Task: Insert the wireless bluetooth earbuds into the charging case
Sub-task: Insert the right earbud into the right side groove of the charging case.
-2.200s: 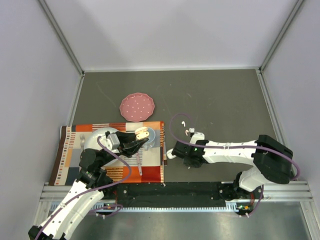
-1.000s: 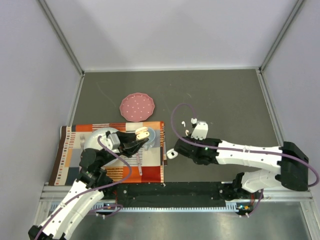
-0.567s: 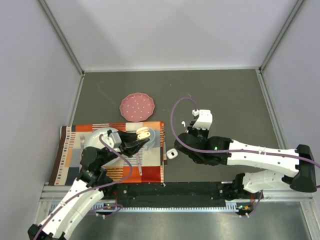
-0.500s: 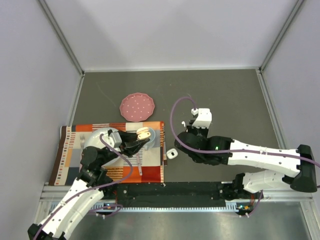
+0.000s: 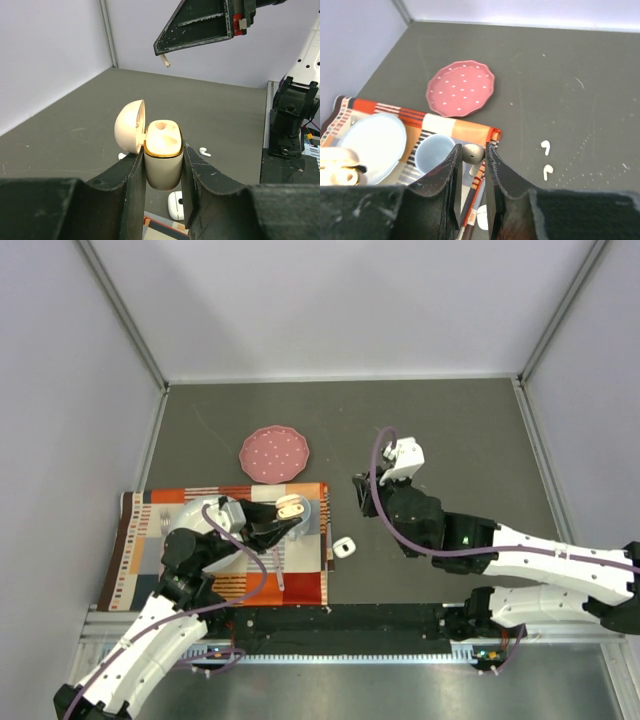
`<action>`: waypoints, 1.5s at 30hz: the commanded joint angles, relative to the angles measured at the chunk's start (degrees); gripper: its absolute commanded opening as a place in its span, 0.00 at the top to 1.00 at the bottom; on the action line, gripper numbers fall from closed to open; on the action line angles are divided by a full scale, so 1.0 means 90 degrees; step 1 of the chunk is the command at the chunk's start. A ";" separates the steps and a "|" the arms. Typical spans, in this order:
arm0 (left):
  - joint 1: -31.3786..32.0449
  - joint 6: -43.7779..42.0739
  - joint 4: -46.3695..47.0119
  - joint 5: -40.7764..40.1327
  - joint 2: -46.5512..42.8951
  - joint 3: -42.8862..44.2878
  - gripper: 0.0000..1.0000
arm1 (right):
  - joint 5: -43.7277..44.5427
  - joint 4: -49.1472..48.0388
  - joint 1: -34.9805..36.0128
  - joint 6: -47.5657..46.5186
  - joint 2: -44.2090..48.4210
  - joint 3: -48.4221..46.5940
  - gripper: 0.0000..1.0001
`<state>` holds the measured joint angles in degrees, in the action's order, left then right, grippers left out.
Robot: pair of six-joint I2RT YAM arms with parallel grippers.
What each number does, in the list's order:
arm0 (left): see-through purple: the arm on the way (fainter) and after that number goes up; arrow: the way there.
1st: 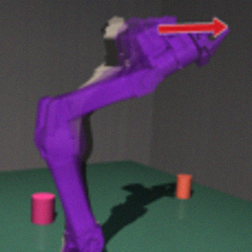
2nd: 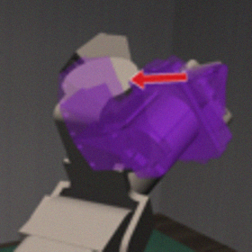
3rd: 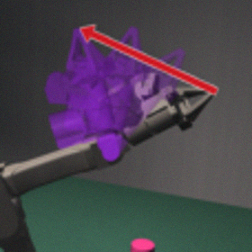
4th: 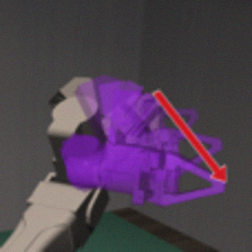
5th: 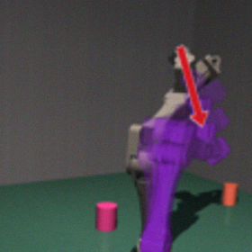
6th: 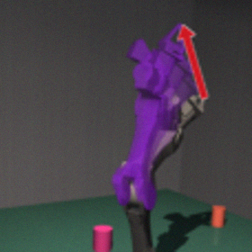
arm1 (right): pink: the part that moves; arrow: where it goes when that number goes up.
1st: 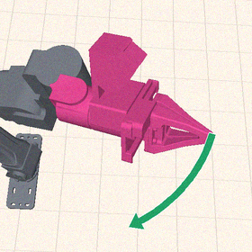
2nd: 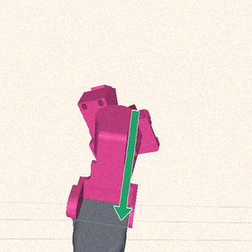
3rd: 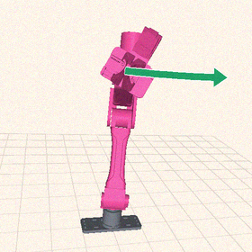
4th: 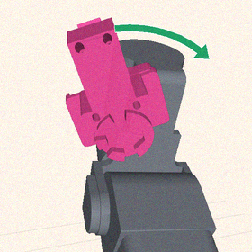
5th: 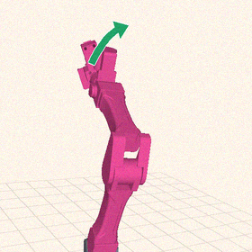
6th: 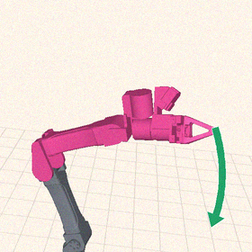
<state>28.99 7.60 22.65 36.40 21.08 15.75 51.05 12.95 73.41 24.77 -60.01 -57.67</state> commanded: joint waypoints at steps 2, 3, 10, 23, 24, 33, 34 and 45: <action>0.0021 0.0035 0.0305 0.0174 0.0187 0.0369 1.00 | -0.1304 -0.2098 0.0086 -0.1490 0.0475 0.0419 1.00; 0.0021 0.0025 0.0305 0.0232 0.0226 0.0418 1.00 | -0.1384 -0.2277 0.0086 -0.1590 0.0525 0.0499 1.00; 0.0021 0.0094 0.0373 0.0165 0.0441 0.0506 1.00 | -0.1571 -0.2981 0.0368 -0.2439 0.0486 0.0607 1.00; 0.0021 0.0357 0.1359 -0.0422 0.0714 0.0155 1.00 | -0.0134 -0.3782 0.1092 -0.3457 -0.0413 0.0089 1.00; 0.0021 0.0367 0.1418 -0.0441 0.0734 0.0116 1.00 | -0.0173 -0.3812 0.1092 -0.3427 -0.0403 0.0089 1.00; 0.0021 0.0445 0.1819 -0.0549 0.0880 0.0027 1.00 | -0.0340 -0.3705 0.1092 -0.3300 -0.0373 -0.0057 1.00; 0.0021 0.0445 0.1848 -0.0549 0.0890 0.0028 1.00 | -0.0388 -0.3685 0.1092 -0.3271 -0.0373 -0.0096 1.00; 0.0021 0.0504 0.2082 -0.0383 0.1027 -0.0011 1.00 | -0.0496 -0.3451 0.1102 -0.2841 -0.0529 -0.0223 1.00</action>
<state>28.99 11.66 37.12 32.14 29.82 15.81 47.59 -17.87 82.65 -2.63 -64.29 -56.12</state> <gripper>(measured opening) 0.338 0.194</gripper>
